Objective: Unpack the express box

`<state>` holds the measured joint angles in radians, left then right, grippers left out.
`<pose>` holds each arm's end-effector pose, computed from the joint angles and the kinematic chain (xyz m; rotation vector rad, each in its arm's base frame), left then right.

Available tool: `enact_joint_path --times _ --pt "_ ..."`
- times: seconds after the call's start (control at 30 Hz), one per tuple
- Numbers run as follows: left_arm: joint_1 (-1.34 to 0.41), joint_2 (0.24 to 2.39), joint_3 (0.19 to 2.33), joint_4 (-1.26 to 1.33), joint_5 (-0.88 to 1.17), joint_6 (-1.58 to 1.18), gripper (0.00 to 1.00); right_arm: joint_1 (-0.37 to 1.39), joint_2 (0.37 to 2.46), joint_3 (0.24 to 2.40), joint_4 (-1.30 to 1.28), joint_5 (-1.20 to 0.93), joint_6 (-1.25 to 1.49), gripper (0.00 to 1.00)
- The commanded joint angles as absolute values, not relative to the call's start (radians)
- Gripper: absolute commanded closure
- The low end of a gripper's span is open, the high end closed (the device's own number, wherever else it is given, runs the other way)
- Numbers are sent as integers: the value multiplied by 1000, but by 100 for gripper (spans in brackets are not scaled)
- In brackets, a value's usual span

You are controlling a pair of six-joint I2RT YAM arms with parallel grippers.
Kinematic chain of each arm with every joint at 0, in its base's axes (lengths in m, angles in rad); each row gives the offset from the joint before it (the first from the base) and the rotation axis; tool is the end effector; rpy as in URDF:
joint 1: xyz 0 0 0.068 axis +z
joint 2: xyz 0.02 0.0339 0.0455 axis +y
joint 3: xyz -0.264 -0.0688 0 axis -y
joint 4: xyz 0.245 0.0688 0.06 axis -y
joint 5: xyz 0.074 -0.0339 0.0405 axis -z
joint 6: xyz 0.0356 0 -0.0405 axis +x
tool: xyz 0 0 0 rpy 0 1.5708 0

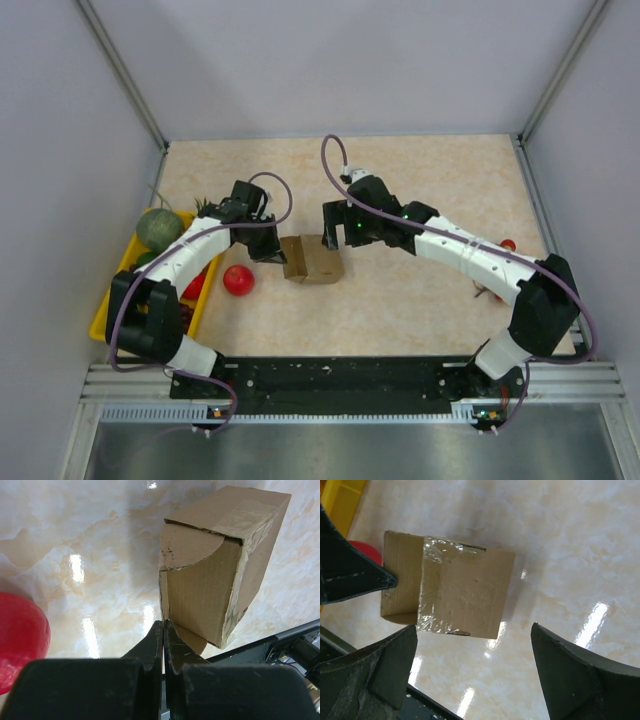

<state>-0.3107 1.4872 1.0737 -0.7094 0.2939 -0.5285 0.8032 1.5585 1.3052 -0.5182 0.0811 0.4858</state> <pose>0.2760 -0.0995 0.2357 -0.2092 2.7765 -0.6344 0.2434 0.2480 0.2978 -0.3392 2.3799 0.5320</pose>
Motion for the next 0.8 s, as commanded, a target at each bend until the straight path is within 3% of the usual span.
enact_joint_path --times 0.0,0.77 --pt "-305 1439 1114 -710 284 -514 100 837 1574 1356 -433 -28 433 8" --pt "-301 1431 1103 -698 324 -509 100 867 1716 1384 -411 23 477 10"
